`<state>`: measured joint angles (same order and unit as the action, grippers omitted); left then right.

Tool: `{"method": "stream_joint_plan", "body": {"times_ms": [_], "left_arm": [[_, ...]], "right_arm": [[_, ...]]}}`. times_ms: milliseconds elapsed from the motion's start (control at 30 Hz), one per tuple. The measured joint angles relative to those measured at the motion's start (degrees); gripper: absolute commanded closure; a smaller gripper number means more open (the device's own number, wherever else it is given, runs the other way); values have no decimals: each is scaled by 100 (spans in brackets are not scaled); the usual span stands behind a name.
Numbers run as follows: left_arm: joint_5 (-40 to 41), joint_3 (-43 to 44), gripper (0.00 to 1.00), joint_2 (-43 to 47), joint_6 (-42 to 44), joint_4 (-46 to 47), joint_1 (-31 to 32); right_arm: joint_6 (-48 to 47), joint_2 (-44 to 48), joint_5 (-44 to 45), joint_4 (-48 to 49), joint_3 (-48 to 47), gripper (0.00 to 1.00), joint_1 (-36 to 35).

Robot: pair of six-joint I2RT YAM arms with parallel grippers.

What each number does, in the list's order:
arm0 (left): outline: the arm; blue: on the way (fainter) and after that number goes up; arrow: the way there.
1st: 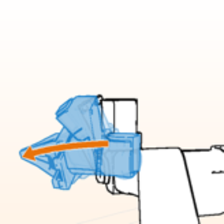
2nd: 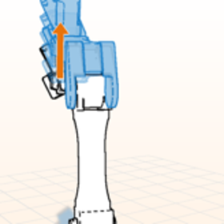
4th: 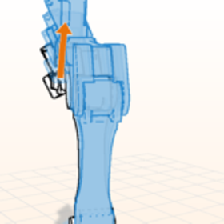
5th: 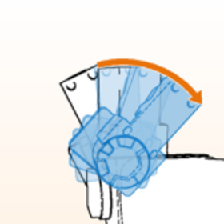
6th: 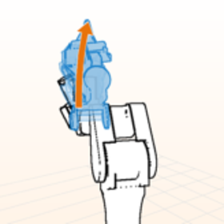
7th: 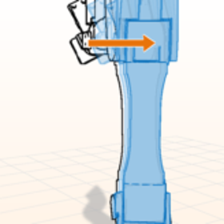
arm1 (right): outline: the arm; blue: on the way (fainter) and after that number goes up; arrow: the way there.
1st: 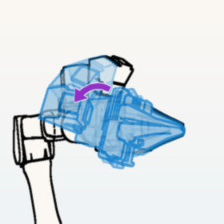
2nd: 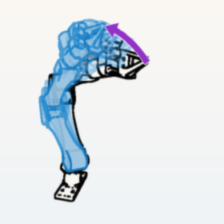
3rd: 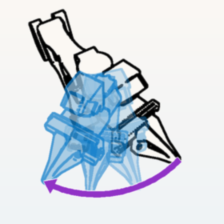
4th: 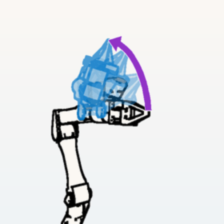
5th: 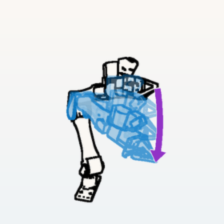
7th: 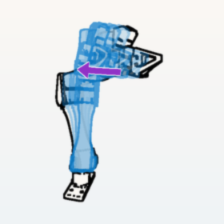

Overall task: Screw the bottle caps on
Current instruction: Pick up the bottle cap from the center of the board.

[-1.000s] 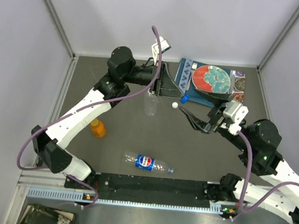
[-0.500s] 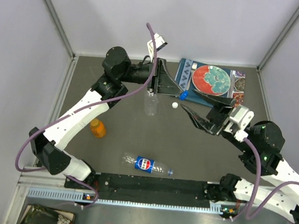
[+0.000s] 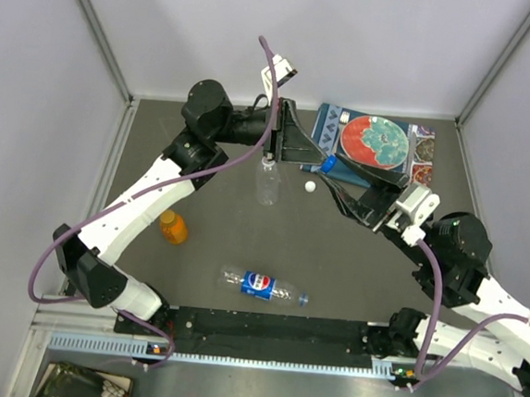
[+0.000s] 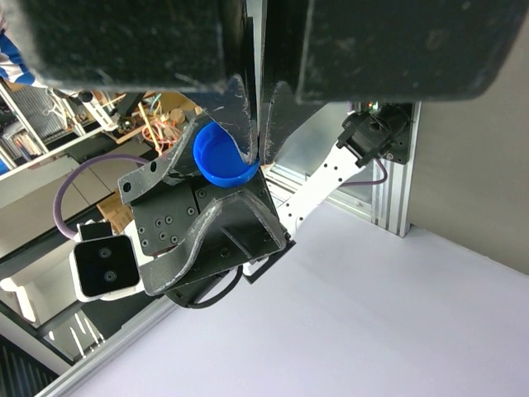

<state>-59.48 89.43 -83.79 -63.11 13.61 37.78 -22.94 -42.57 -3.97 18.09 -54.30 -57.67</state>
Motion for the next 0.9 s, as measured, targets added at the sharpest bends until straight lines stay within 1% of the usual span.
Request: {"method": "stream_joint_plan", "body": {"times_ms": [300,567,733,767,800,833,867,900], "left_arm": [[39,0,100,-37,-7,0,17],[37,0,100,-37,-33,11,26],[35,0,99,-37,-48,13,28],[33,0,94,-37,-48,13,28],[33,0,72,-37,-48,13,28],[33,0,61,-37,-35,11,28],[33,0,51,-37,0,9,28],[44,2,45,-37,9,-22,24]], "right_arm": [[20,-109,79,199,39,60,0],[46,-111,133,245,66,67,0],[74,-111,138,247,66,74,0],[90,-111,142,245,66,74,0],[101,-111,142,245,66,75,0],[111,-111,142,238,66,75,0],[138,-111,133,225,66,75,0],[162,-109,127,199,63,76,-2]]}}
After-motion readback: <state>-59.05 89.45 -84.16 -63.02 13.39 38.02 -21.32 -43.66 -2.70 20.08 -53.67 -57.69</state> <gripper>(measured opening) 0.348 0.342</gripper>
